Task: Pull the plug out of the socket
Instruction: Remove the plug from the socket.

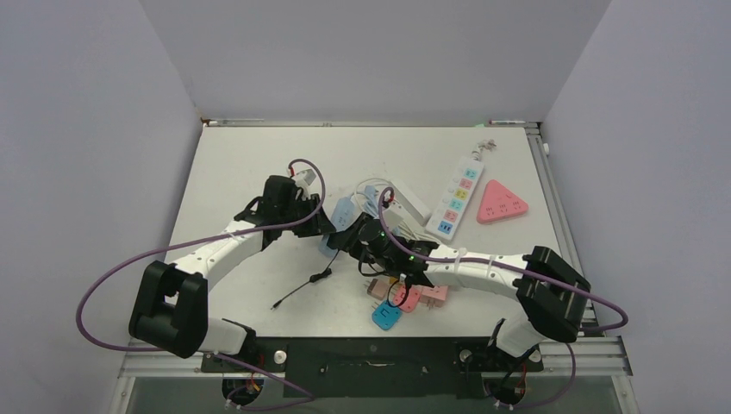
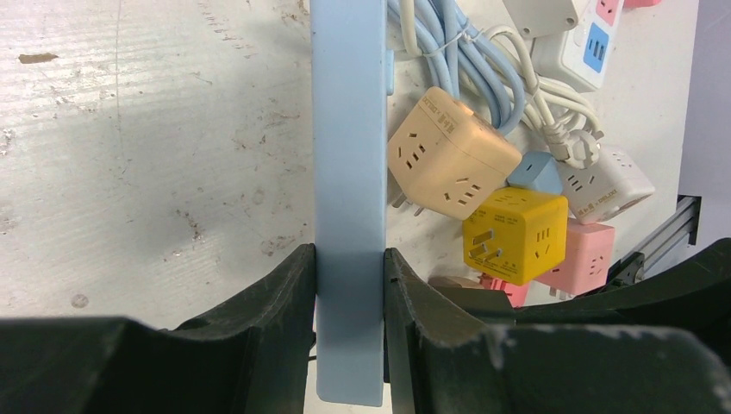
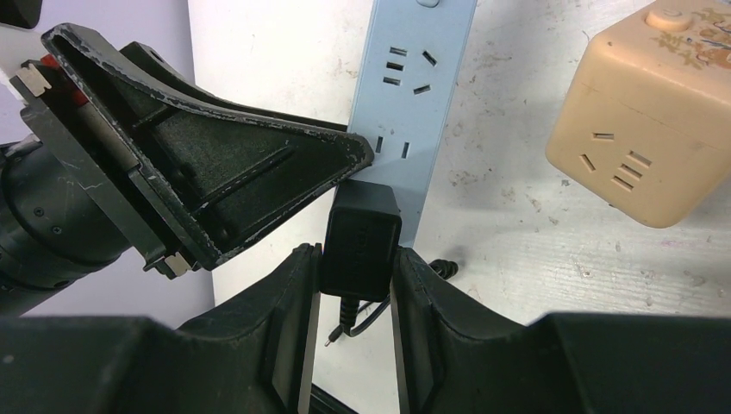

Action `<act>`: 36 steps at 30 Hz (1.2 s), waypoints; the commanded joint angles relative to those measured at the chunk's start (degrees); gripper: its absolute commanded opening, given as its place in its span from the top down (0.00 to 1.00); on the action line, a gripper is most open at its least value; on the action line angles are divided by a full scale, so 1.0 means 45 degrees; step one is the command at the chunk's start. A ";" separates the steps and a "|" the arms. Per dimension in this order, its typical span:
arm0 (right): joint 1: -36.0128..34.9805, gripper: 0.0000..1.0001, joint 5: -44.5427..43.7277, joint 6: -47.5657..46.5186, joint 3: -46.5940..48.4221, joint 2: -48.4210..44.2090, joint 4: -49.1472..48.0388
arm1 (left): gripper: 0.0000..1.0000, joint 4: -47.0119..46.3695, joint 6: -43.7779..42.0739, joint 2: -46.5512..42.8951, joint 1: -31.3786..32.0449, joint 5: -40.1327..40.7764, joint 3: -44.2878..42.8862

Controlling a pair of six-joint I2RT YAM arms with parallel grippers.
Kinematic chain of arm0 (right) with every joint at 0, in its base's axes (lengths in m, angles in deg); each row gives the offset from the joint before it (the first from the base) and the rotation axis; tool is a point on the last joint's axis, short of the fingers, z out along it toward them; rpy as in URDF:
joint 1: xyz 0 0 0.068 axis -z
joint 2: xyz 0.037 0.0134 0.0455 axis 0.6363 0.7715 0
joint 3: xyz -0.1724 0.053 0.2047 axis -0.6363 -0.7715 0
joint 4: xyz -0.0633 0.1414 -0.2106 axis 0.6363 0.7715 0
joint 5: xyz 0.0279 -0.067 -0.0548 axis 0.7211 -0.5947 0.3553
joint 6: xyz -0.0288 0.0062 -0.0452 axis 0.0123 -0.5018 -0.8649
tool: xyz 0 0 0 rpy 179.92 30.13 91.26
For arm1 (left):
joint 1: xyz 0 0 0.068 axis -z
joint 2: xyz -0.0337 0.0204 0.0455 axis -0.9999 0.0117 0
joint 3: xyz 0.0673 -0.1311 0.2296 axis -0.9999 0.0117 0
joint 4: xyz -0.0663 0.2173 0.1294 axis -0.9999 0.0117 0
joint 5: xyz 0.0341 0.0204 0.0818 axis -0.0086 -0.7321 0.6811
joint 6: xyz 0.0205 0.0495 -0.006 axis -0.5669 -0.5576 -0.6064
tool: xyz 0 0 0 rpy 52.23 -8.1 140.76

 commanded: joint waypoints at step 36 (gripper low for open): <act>-0.0167 0.95 -0.0464 0.0899 -0.2545 -0.1307 -0.1070 | 1.00 -0.0083 -0.0080 -0.0029 -0.0451 -0.0567 -0.0434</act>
